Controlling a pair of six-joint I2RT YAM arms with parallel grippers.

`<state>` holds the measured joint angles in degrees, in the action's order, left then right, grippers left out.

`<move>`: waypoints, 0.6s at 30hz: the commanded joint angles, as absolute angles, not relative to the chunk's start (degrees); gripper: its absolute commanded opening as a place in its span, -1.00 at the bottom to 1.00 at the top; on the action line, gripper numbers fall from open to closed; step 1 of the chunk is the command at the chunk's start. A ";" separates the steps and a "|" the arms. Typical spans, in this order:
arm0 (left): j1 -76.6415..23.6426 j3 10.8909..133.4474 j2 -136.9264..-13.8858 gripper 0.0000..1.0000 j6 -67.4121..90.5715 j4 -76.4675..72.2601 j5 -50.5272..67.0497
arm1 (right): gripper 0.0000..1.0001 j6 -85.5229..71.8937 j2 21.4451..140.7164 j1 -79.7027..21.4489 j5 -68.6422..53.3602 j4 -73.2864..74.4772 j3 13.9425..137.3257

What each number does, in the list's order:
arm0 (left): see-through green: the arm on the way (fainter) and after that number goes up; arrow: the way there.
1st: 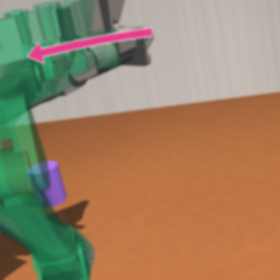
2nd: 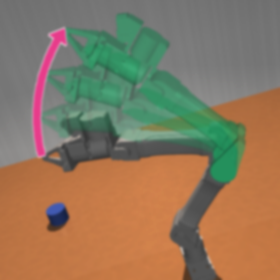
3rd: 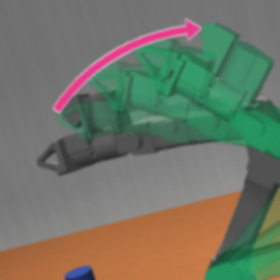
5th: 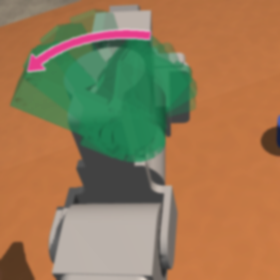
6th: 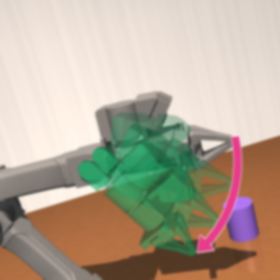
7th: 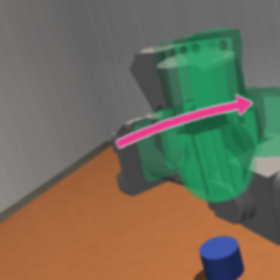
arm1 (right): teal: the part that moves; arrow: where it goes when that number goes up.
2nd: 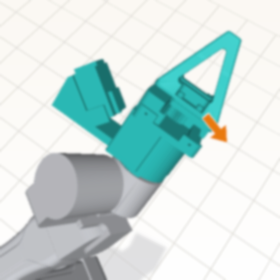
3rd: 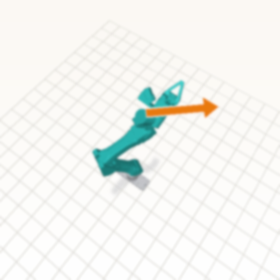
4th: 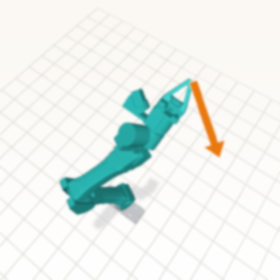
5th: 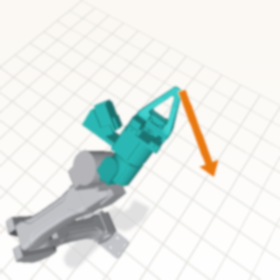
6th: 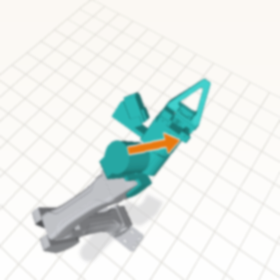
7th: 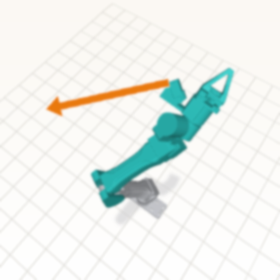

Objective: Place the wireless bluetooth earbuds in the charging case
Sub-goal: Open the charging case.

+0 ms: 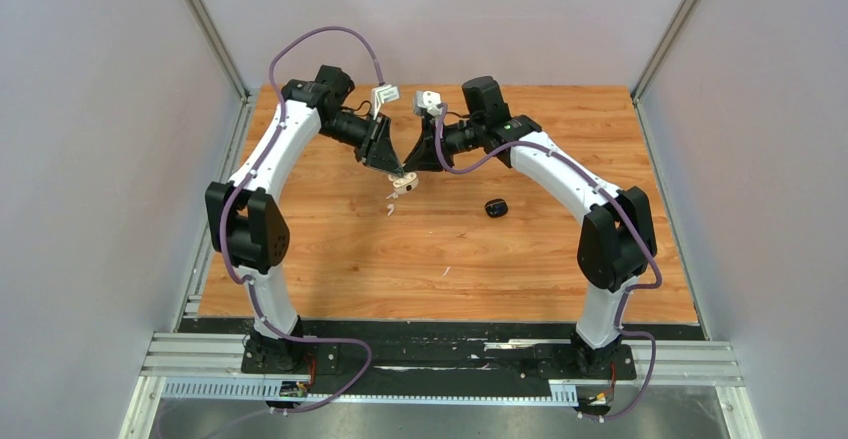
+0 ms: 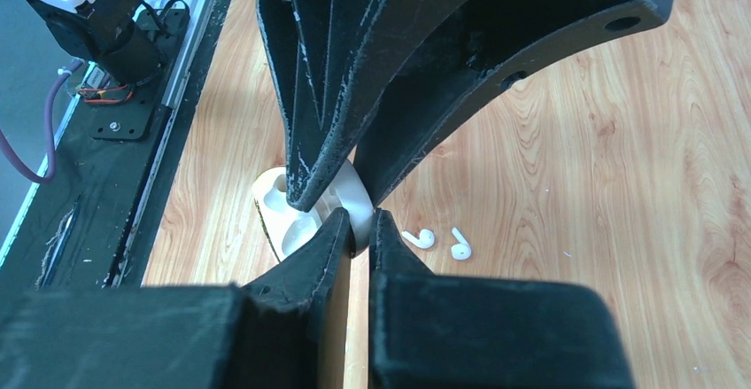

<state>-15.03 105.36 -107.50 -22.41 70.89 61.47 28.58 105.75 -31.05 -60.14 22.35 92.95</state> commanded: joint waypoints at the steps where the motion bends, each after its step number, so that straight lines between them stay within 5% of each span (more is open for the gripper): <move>1: -15.38 108.43 -107.67 -0.16 -21.22 71.00 64.02 | -1.00 28.65 104.95 -31.16 -61.70 20.28 94.05; 14: -15.38 108.70 -108.13 -0.30 -21.05 71.93 64.05 | -1.00 28.88 104.87 -31.51 -61.79 20.30 93.82; 18: -15.38 108.83 -108.12 -0.59 -21.03 71.52 64.40 | -1.00 28.79 104.93 -31.72 -61.70 20.30 93.70</move>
<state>-15.00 106.32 -108.12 -21.32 71.02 61.80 28.56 105.73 -31.14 -60.42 22.17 92.95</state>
